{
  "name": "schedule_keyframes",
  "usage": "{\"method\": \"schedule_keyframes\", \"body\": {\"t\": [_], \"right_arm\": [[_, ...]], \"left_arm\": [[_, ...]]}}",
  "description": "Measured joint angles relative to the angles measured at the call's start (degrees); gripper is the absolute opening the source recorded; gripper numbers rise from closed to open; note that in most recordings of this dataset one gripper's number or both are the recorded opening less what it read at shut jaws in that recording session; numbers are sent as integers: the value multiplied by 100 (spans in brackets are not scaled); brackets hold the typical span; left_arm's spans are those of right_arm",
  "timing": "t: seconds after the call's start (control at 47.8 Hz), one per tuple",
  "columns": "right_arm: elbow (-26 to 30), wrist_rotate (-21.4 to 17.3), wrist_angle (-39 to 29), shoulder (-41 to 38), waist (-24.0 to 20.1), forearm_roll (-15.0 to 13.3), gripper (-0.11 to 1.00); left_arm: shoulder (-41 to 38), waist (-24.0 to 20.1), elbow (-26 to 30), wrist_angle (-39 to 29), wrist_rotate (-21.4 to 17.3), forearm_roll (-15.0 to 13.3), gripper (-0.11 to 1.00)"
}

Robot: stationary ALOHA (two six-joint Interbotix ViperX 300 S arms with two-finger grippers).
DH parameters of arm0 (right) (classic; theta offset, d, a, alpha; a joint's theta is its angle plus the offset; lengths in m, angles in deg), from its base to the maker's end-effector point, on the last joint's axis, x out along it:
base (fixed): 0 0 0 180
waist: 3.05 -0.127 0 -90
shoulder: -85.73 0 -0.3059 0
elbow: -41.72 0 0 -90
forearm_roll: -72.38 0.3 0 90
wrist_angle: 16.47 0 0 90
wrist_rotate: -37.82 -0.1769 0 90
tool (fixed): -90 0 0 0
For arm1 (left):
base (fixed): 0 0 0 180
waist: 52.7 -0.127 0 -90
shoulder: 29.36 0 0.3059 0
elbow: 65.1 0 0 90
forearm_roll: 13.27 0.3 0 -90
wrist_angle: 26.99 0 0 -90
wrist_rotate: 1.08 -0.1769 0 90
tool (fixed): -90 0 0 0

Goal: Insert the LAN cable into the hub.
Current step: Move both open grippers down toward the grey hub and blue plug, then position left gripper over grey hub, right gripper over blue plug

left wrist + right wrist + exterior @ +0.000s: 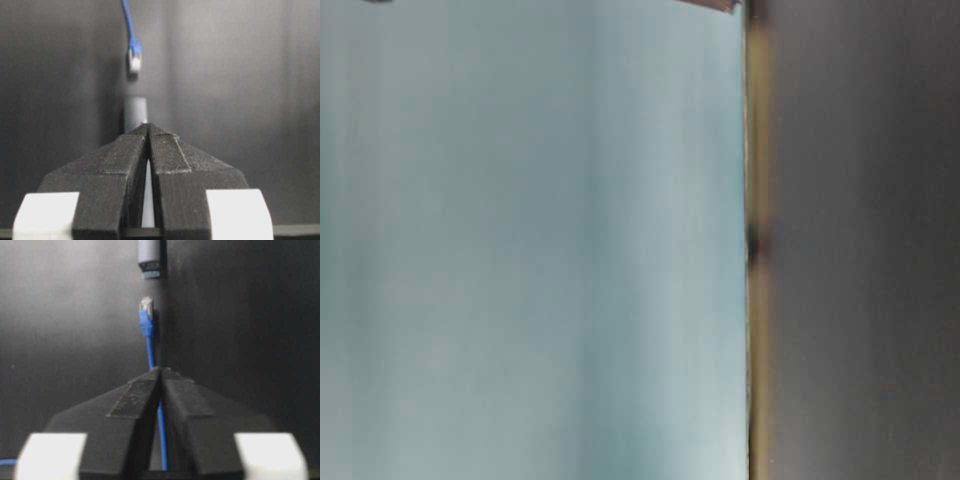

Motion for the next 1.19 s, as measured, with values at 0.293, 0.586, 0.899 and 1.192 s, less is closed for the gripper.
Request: {"method": "schedule_keyframes", "body": {"t": [0.293, 0.586, 0.899, 1.192], "right_arm": [[0, 0, 114, -9, 9, 0, 77], [18, 0, 123, -44, 9, 0, 80], [18, 0, 448, -18, 9, 0, 80], [18, -193, 633, -9, 9, 0, 80]], "left_arm": [[-483, 9, -378, 1274, 299, 0, 0], [-694, -18, -299, 1169, 352, 0, 54], [-1503, -35, -615, 2373, 396, 0, 78], [-2997, -35, -554, 4210, 413, 0, 81]]}}
